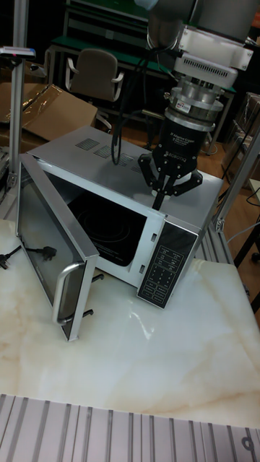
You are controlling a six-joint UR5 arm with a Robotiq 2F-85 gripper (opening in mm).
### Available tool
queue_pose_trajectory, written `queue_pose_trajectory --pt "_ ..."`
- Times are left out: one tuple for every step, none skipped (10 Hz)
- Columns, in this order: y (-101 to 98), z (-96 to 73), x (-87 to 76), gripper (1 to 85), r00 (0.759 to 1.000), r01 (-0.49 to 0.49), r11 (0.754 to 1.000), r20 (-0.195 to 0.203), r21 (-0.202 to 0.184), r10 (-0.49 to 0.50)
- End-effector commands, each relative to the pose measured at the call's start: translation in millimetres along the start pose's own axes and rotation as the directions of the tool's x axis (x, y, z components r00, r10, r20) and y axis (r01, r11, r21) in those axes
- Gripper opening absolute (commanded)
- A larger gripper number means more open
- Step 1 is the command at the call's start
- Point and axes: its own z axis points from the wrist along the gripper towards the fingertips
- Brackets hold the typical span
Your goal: Open the microwave door
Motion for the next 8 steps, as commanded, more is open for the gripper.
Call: queue_pose_trajectory --pt "6.8 4.3 -7.3 1.7 1.0 -0.006 1.0 0.001 -0.022 0.006" --pt "9.4 12.2 -15.9 1.7 1.0 0.0 1.0 0.002 -0.027 0.0" --pt "12.4 15.3 -18.5 1.7 1.0 0.005 0.999 -0.001 -0.037 -0.005" --pt "13.2 15.3 -16.6 1.7 1.0 0.005 0.999 -0.008 -0.04 -0.005" --pt "16.3 16.6 -16.3 1.7 1.0 0.006 0.999 -0.013 -0.042 -0.007" --pt "16.7 14.7 -14.9 1.7 1.0 0.006 0.999 -0.015 -0.041 -0.007" --pt "18.5 16.8 -15.1 1.7 1.0 0.007 0.999 -0.02 -0.049 -0.008" --pt "18.5 16.8 -15.1 1.7 1.0 0.007 0.999 -0.02 -0.049 -0.008"
